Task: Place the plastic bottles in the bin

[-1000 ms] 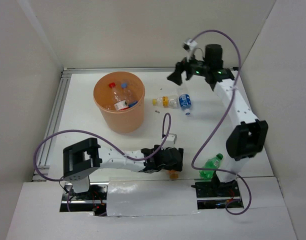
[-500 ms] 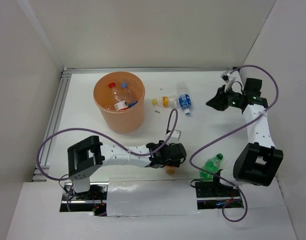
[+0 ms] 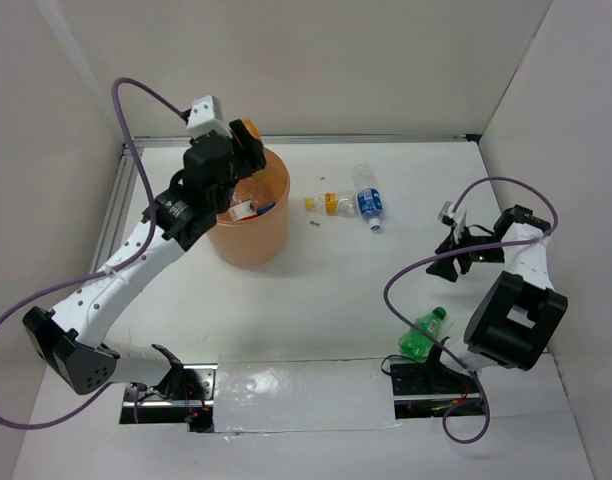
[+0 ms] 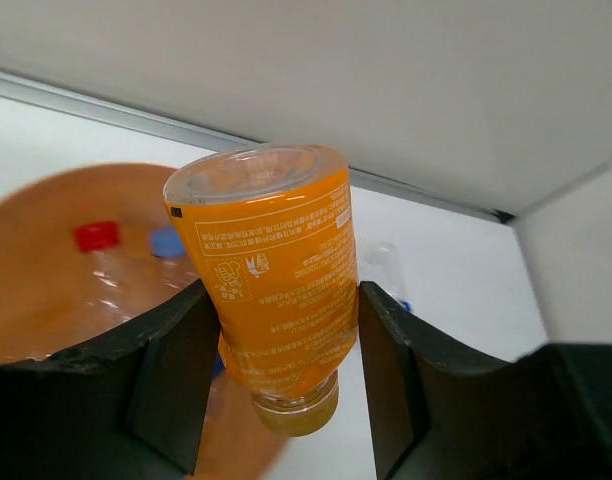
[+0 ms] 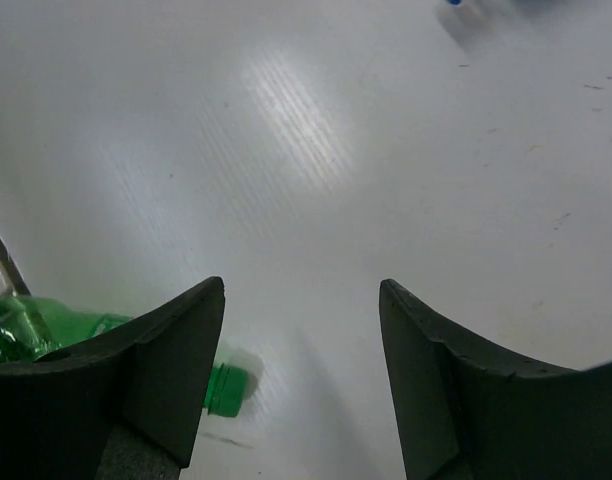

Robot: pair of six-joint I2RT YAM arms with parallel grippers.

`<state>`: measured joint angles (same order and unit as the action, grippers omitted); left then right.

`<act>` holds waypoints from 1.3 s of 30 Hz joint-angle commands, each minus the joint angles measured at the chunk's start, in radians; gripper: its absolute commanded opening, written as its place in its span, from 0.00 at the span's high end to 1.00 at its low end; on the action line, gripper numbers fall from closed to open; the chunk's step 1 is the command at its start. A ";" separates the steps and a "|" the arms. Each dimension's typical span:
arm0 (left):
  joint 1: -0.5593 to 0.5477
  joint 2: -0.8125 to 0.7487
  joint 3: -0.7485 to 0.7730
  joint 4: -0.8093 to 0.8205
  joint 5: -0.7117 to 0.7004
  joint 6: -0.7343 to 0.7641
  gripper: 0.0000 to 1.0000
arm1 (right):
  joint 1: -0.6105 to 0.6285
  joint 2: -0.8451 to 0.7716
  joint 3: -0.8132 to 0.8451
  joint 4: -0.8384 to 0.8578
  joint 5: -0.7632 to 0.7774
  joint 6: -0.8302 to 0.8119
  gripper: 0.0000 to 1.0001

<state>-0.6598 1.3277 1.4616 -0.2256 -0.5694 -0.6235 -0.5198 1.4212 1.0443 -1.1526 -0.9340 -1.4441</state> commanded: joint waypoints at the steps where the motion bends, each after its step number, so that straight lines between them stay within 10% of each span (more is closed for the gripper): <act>1: 0.087 0.047 -0.009 -0.018 -0.009 0.035 0.93 | -0.003 -0.059 -0.026 -0.134 0.055 -0.341 0.30; 4: 0.144 0.089 -0.009 -0.046 -0.021 0.047 0.74 | -0.003 -0.105 -0.059 -0.156 0.092 -0.455 0.28; 5: 0.144 0.100 0.000 -0.078 -0.021 0.047 0.58 | -0.003 -0.117 -0.076 -0.156 0.107 -0.529 0.28; 6: 0.153 0.110 0.000 -0.096 -0.036 0.047 0.21 | -0.003 -0.129 -0.107 -0.156 0.144 -0.585 0.27; 8: 0.154 0.119 0.013 -0.119 -0.047 0.047 0.02 | -0.003 -0.156 -0.139 -0.156 0.204 -0.768 0.26; 29: -0.231 -0.202 -0.429 0.014 0.173 0.082 0.00 | 0.021 -0.097 -0.234 -0.165 0.615 -1.197 0.26; 39: -0.316 -0.110 -0.558 0.103 0.263 -0.007 0.00 | 0.116 -0.165 -0.378 -0.046 0.330 -1.377 0.22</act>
<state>-0.9558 1.2179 0.9108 -0.1986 -0.3233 -0.5846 -0.4313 1.3025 0.6857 -1.2453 -0.4709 -1.9800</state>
